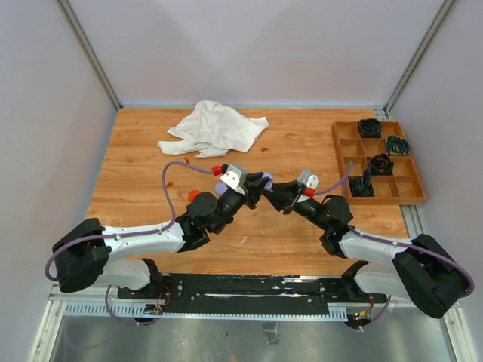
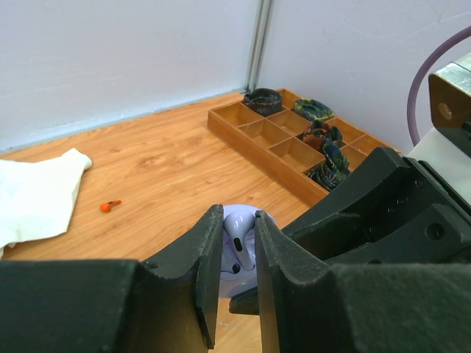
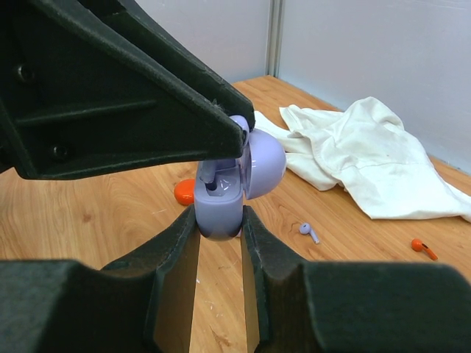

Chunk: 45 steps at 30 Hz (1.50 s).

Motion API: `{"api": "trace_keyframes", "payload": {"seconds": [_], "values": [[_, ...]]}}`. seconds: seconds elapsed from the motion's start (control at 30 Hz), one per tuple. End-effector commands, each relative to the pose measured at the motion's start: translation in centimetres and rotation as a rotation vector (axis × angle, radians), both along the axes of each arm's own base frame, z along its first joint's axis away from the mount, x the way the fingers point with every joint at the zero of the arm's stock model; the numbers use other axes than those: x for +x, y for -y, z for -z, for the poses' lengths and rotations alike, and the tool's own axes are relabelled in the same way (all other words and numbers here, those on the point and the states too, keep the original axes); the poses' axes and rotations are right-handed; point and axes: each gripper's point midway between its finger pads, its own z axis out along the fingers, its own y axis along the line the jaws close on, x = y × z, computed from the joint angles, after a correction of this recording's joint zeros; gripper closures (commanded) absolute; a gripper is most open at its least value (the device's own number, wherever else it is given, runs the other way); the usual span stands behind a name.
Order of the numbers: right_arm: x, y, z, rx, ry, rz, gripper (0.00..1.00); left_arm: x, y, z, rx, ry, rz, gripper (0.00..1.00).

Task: Insert the wireless bluetooth earbuds into the charging case
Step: Place the earbud in the charging case.

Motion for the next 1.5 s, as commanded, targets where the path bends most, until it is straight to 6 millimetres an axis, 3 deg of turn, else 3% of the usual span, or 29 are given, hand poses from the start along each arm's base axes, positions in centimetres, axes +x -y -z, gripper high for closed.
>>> {"api": "trace_keyframes", "payload": {"seconds": [0.0, 0.37, 0.6, 0.93, 1.2, 1.33, 1.47], "values": [[-0.9, -0.3, -2.5, 0.055, 0.074, -0.023, 0.99, -0.8, -0.2, 0.1, 0.006, 0.024, 0.020, 0.72], [-1.0, -0.3, -2.6, 0.057, 0.077, -0.026, 0.99, -1.9, 0.4, 0.2, 0.024, 0.044, 0.089, 0.68], [-1.0, -0.2, -2.5, 0.053, 0.077, -0.024, 0.99, -2.4, 0.6, -1.0, -0.014, 0.039, 0.119, 0.58], [-0.6, 0.4, -1.5, 0.021, 0.082, 0.020, 0.99, -2.4, -1.3, -2.8, -0.028, -0.041, 0.063, 0.37], [-0.8, 0.7, -0.7, -0.016, 0.078, 0.025, 0.99, -2.0, -3.5, -1.4, 0.046, -0.133, -0.017, 0.25], [-1.5, 0.2, -0.3, -0.039, 0.077, -0.027, 0.99, -1.9, -4.1, -1.3, 0.047, -0.171, 0.035, 0.21], [-2.5, -0.5, -0.4, -0.061, 0.083, -0.095, 0.99, -2.5, -4.3, -2.4, 0.034, -0.189, 0.166, 0.17]]}}
